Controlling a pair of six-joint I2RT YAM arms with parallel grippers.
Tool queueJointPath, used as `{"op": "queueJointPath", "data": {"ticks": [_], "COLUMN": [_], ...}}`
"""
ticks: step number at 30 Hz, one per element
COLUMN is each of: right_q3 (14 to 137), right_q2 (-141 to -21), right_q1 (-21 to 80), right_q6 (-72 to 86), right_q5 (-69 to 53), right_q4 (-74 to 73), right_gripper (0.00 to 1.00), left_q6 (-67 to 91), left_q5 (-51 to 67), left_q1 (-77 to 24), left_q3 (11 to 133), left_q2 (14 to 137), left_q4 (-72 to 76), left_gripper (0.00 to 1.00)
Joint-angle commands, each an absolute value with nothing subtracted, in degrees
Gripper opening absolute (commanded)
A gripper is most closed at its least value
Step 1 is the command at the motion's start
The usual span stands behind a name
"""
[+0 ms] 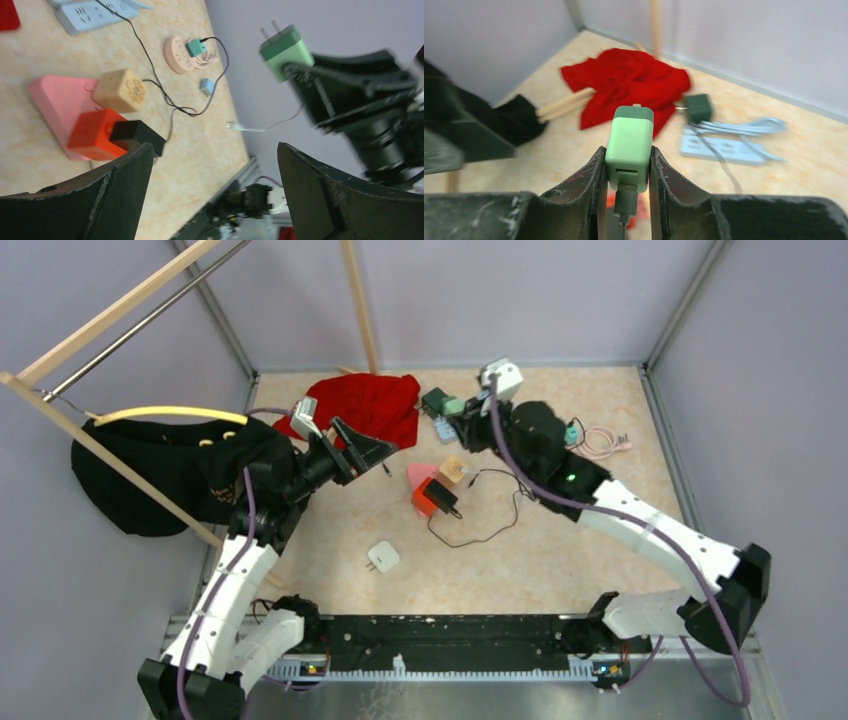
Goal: Insert the plug
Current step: Pick up the plug from the center of the board, then insert the plug into the socket.
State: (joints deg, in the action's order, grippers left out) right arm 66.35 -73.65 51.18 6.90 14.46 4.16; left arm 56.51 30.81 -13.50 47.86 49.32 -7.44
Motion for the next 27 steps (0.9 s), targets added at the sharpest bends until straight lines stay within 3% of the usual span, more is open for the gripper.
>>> {"op": "queueJointPath", "data": {"ticks": [1, 6, 11, 18, 27], "right_q3": [74.75, 81.59, 84.71, 91.26, 103.65], "right_q2": [-67.85, -66.51, -70.31, -81.40, -100.58], "right_q1": [42.32, 33.89, 24.35, 14.87, 11.62], "right_q6": [2.32, -3.26, -5.48, -6.91, -10.34], "right_q5": [9.17, 9.66, 6.65, 1.11, 0.65], "right_q4": [-21.05, -36.80, -44.94, -54.62, -63.85], "right_gripper": [0.00, 0.00, 0.00, 0.00, 0.00], "left_q6": [38.65, 25.29, 21.67, 16.30, 12.32], "left_q5": [32.11, 32.56, 37.85, 35.25, 34.90], "left_q1": [-13.27, -13.27, -13.27, -14.55, -15.47], "left_q3": [52.47, 53.99, 52.59, 50.56, 45.83], "left_q2": [51.51, 54.78, 58.33, 61.86, 61.99], "left_q4": [-3.94, -4.39, -0.58, -2.26, -2.11], "left_gripper": [0.98, 0.98, 0.99, 0.99, 0.98]}}
